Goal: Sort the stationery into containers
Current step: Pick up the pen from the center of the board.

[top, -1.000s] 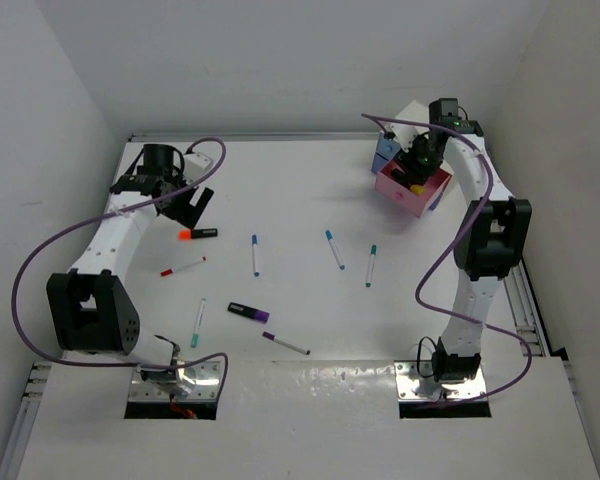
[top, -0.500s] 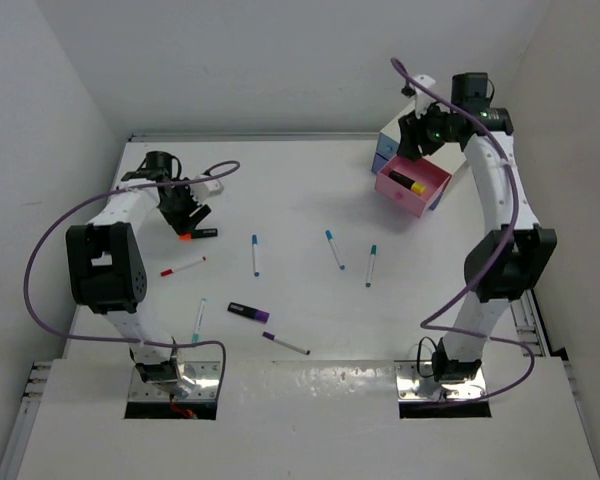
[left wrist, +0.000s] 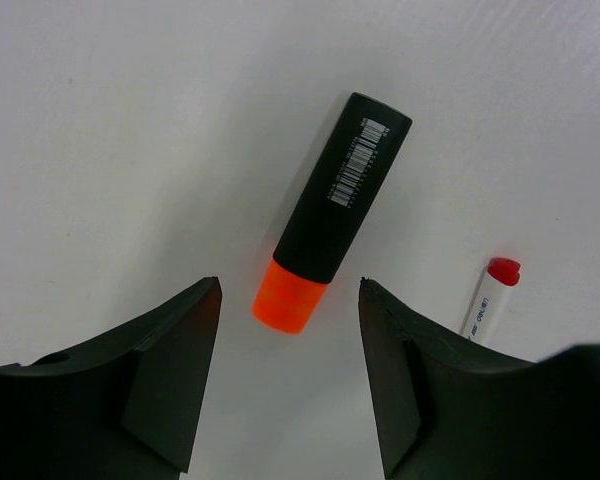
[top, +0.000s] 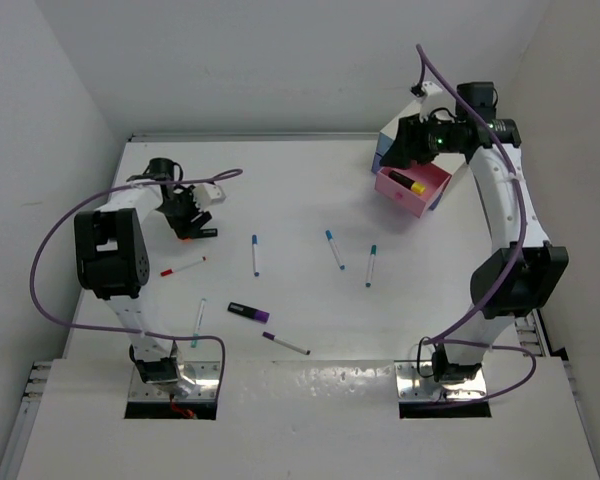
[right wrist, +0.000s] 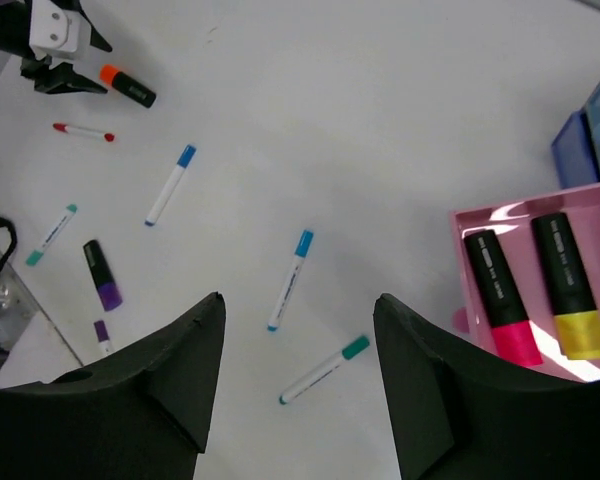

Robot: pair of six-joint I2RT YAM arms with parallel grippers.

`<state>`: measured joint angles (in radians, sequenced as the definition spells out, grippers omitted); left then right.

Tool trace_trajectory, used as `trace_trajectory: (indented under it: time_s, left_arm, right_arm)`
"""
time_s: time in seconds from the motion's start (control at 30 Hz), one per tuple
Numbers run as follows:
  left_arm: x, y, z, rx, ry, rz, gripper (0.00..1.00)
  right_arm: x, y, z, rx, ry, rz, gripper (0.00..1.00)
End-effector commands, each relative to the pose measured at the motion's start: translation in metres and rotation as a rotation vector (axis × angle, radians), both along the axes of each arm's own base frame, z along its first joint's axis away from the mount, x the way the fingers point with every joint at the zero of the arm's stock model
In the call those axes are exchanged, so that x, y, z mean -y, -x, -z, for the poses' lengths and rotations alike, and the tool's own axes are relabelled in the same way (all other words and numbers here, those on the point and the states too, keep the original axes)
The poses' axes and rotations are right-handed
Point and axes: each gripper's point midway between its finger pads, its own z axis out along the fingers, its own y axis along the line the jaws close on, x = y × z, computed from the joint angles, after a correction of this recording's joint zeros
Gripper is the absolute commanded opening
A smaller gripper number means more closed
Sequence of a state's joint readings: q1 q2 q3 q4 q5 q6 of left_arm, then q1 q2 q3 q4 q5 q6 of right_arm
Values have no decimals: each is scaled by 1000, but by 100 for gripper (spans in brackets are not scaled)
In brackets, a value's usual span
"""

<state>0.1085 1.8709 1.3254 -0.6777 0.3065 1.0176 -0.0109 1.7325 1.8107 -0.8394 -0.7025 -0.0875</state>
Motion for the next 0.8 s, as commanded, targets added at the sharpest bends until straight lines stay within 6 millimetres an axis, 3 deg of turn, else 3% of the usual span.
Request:
trace_trajectory:
  time_s: [0.0, 0.27, 0.43, 0.57, 0.63, 0.67, 0.73, 0.77]
  left_arm:
    - [0, 0, 8, 25, 23, 36, 63]
    - [3, 7, 33, -24, 30, 54, 62]
    - [2, 8, 42, -30, 37, 42, 55]
    - [4, 11, 45, -56, 51, 28, 24]
    - [5, 15, 47, -73, 57, 17, 14]
    - [7, 17, 44, -78, 64, 8, 11]
    - [9, 19, 36, -81, 72, 0, 9]
    - [15, 11, 18, -45, 103, -2, 8]
  right_arm:
    - [-6, 8, -17, 14, -65, -3, 61]
    - [-6, 10, -13, -18, -91, 2, 61]
    - [-10, 16, -11, -30, -127, 7, 60]
    - [-17, 24, -2, -46, -144, 0, 59]
    - [-19, 27, -4, -52, -155, 5, 59]
    - [-32, 32, -1, -75, -173, -17, 59]
    - [-35, 35, 2, -94, -193, -4, 58]
    - [-37, 35, 3, -101, -204, 5, 58]
